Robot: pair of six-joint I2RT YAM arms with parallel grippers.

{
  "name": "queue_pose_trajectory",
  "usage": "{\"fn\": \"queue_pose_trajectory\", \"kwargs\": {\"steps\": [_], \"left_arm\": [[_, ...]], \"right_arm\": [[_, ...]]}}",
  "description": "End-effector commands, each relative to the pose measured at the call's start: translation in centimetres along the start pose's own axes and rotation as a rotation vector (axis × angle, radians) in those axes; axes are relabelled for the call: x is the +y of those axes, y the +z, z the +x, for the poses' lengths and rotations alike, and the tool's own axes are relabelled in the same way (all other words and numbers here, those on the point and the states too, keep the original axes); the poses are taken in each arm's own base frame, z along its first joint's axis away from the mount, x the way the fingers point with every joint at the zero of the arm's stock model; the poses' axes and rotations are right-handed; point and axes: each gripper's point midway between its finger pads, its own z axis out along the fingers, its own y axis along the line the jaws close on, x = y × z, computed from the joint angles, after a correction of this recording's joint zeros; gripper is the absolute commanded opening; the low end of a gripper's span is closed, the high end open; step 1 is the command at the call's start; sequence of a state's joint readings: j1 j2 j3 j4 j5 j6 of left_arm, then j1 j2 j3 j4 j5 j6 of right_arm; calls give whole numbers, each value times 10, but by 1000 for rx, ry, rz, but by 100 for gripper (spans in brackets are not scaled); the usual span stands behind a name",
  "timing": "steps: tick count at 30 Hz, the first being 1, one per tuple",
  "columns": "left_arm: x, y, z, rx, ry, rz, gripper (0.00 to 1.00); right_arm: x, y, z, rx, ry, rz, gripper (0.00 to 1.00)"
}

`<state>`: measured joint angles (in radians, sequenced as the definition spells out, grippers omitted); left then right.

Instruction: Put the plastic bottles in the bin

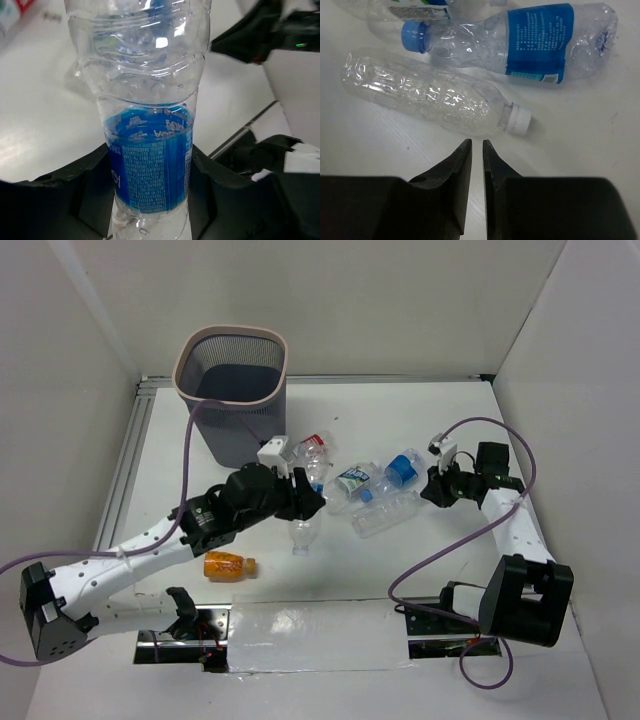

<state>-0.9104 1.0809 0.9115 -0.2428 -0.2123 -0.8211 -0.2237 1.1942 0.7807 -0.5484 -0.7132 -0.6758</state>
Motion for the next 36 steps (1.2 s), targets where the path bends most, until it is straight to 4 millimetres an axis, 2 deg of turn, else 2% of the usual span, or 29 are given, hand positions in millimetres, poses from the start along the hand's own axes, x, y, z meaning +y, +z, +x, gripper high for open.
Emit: {"fn": "queue_pose_trajectory", "kwargs": {"steps": [1,3,4,5,6,7,8,9,10,11,13,14,15,16,17,18,20,21,22,23,25,26,28,29,31,32,33,35,36], "left_arm": [[-69,-30,-59,-129,220,240,7],[-78,-32,-90,-199,263,219,7],[-88,-42,-125,-289,299,207,7],[-80,-43,-155,-359,297,163,7],[-72,-31,-171,-381,299,107,2],[-63,-30,-194,-427,289,54,2],[-54,-44,-245,-549,261,0,2],[-48,-46,-265,-591,248,-22,2],[-39,-33,-279,-603,231,-52,2],[-39,-45,-308,-673,206,-63,2],[-12,-50,-344,-747,151,-137,4],[8,-37,-352,-750,126,-206,9],[23,-47,-372,-803,97,-258,12],[44,-41,-380,-830,72,-340,19],[60,-38,-382,-839,56,-400,19],[77,-38,-388,-859,50,-452,35],[98,-33,-395,-876,59,-531,49],[113,-15,-393,-844,73,-566,56],[120,-9,-392,-837,81,-597,67],[130,-5,-389,-832,85,-636,73],[137,6,-386,-820,85,-652,93],[141,-1,-391,-839,75,-674,99],[137,3,-394,-834,91,-653,100],[129,-1,-401,-848,93,-626,100],[124,-8,-410,-868,93,-605,100],[116,-17,-414,-881,95,-585,100],[104,-25,-420,-896,110,-549,100],[83,-35,-415,-880,131,-515,100],[69,-53,-410,-884,154,-502,100]], "right_arm": [[10,0,-14,-39,-118,-80,23],[14,0,-15,-50,-122,-103,28],[16,3,-14,-45,-133,-115,34],[18,4,-11,-40,-127,-120,37],[19,4,-12,-45,-126,-127,40],[22,5,-12,-45,-133,-135,42],[24,6,-13,-44,-138,-142,44],[23,4,-14,-45,-147,-130,44],[23,4,-14,-45,-147,-130,45],[24,4,-16,-45,-172,-124,46],[27,4,-15,-40,-182,-122,51],[29,3,-14,-38,-201,-117,54],[28,1,-19,-53,-219,-105,64],[26,2,-15,-45,-218,-97,68],[27,0,-18,-54,-228,-90,70],[30,0,-19,-61,-242,-91,72],[30,0,-19,-61,-242,-91,75],[30,-1,-21,-68,-261,-86,77],[30,-1,-21,-68,-261,-86,77],[29,-1,-21,-68,-273,-85,79],[28,-2,-25,-74,-290,-81,81],[27,-2,-25,-75,-302,-80,87],[28,-2,-26,-86,-325,-91,92],[30,-1,-29,-98,-402,-105,93],[41,1,-21,-101,-475,-173,95],[44,3,-15,-103,-533,-197,96],[42,3,-17,-120,-684,-204,96],[44,10,-3,-103,-766,-244,98],[43,13,-5,-115,-879,-255,98]]}}
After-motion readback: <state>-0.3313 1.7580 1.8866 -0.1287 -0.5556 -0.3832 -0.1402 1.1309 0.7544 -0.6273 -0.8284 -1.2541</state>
